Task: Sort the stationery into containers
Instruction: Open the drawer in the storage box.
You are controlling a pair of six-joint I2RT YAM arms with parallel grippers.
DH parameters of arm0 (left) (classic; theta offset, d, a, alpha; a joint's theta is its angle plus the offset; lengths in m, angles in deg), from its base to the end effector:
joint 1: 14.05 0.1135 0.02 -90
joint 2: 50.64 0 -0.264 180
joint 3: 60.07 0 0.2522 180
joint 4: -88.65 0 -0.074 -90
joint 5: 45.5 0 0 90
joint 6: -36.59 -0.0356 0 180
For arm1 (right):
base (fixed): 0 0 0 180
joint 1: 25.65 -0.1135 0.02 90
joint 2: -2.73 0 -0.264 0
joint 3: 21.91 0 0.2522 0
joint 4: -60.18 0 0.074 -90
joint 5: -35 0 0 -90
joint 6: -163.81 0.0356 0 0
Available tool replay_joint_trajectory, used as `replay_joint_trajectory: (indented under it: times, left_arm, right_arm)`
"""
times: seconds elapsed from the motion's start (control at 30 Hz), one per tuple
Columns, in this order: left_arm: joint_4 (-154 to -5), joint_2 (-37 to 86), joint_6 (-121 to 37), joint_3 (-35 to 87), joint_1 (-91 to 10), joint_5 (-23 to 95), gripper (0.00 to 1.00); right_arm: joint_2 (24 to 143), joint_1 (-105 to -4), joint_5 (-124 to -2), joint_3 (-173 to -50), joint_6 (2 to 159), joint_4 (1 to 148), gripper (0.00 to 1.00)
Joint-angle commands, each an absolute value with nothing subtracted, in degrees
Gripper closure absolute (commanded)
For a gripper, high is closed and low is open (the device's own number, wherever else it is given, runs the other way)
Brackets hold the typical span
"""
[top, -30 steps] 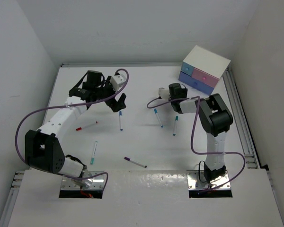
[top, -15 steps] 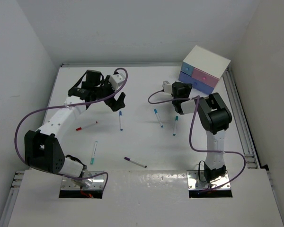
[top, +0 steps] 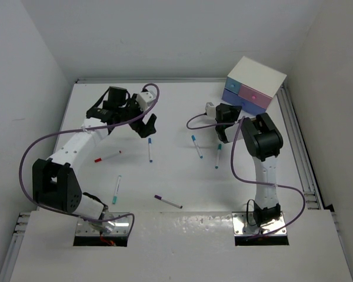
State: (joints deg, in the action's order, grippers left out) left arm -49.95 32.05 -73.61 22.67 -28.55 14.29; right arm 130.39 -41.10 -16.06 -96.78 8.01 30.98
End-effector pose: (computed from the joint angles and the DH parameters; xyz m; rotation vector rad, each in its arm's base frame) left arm 0.3027 -0.0968 0.3064 0.9190 2.0348 -0.5476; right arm 0.4175 0.0922 0.0809 -0.9722 1.8600 -1.2235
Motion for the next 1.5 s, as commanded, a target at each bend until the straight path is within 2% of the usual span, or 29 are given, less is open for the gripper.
replay_joint_trajectory:
  times: [0.0,0.37,1.47]
  left_arm:
    - [-51.84,32.50,-72.74,24.89,-27.85,13.65,0.02]
    - [-53.07,34.61,-71.60,24.98,-27.85,13.30,0.02]
    - [-52.90,36.02,-72.48,25.06,-27.23,12.95,0.02]
  right_arm:
    - [132.10,-40.16,-15.80,-99.57,7.02,26.04,0.56]
    - [135.53,-39.45,-17.65,-98.96,2.18,16.90,0.56]
    - [140.63,-37.17,-19.32,-104.32,-2.30,14.79,0.61]
